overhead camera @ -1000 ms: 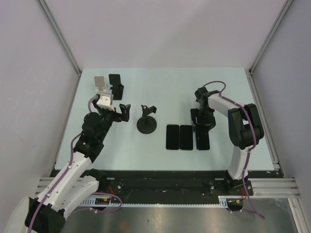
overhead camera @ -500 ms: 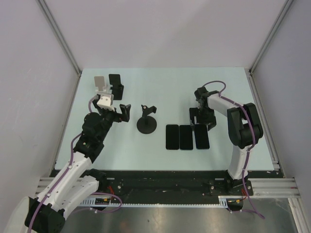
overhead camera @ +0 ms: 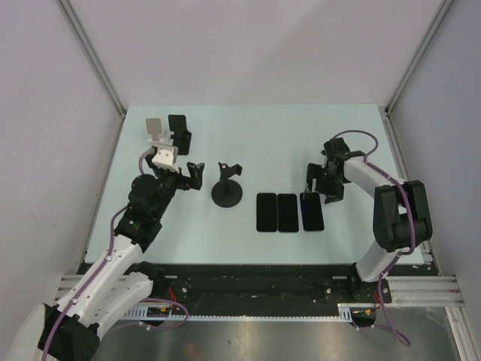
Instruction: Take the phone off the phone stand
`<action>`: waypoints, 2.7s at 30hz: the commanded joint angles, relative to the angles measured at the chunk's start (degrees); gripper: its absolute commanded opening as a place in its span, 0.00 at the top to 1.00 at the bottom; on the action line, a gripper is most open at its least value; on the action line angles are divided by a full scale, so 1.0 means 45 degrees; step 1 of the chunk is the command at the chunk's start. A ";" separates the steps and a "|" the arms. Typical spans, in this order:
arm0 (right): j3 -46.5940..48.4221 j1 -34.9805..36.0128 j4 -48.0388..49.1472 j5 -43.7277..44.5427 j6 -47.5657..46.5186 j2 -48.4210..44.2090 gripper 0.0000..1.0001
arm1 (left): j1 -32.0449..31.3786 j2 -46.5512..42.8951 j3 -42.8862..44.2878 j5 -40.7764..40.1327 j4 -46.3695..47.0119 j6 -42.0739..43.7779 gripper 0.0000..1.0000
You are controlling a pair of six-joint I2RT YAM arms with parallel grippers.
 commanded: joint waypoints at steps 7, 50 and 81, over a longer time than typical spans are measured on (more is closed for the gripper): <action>-0.2527 -0.1121 0.2112 -0.2101 0.0999 -0.1479 0.30 | -0.0346 0.0351 0.0178 0.0236 0.0437 -0.0039 0.00; -0.3271 -0.0028 0.2778 -0.0485 0.0275 -0.3564 0.34 | -0.1791 0.2187 0.1642 -0.0192 -0.1047 -0.2459 0.00; -0.3115 0.0870 0.3012 0.1570 0.0178 -0.7671 0.21 | -0.5561 0.5527 0.4768 -0.7264 -0.5422 -0.5137 0.26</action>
